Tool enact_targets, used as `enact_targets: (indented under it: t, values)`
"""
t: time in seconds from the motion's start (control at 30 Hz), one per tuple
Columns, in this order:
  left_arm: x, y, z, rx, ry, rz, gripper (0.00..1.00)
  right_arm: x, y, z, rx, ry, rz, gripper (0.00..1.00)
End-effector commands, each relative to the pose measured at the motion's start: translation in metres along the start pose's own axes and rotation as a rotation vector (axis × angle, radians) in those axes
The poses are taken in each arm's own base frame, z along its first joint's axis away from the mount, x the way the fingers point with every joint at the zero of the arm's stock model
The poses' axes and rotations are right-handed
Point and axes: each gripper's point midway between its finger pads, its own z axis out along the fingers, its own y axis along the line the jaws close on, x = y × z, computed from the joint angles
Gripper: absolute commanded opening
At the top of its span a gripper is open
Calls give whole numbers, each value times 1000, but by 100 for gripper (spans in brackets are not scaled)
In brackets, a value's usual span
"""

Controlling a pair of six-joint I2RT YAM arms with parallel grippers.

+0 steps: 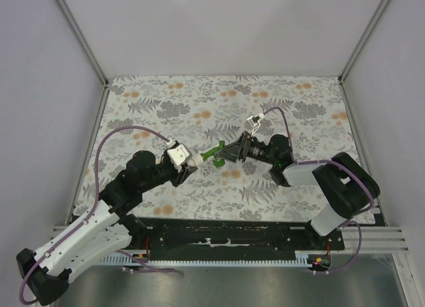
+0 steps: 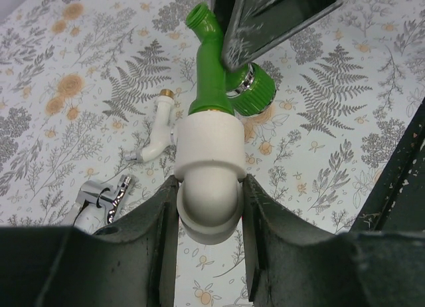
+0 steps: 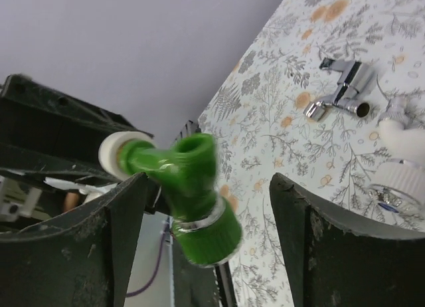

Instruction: Install the water faucets

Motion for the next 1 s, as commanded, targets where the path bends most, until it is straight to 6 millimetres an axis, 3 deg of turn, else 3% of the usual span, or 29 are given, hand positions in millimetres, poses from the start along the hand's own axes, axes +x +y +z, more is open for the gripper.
enact_targets:
  t: [0.0,0.13,0.23,0.4,0.53,0.73,0.83,0.97]
  values:
    - [-37,-1,-3,14,-157,13,2,-25,40,19,-206,-104,133,79]
    - [-41,-3,-3,27,-170,23,2,-17,49,29,-232,-83,140,74]
    - [-37,-1,-2,19,-162,56,2,-22,60,28,-258,-83,154,62]
    - [-37,5,-2,2,-179,176,2,-28,74,26,-295,-64,228,26]
    - [-39,14,-5,-31,-170,324,2,-33,83,28,-315,-40,350,7]
    - [-41,25,-10,-114,-120,585,4,-34,85,28,-306,7,596,3]
    - [-47,24,-10,-125,-106,616,25,-32,84,28,-297,23,598,3]
    - [-57,21,-13,-132,-150,515,60,-35,83,30,-280,2,574,3]
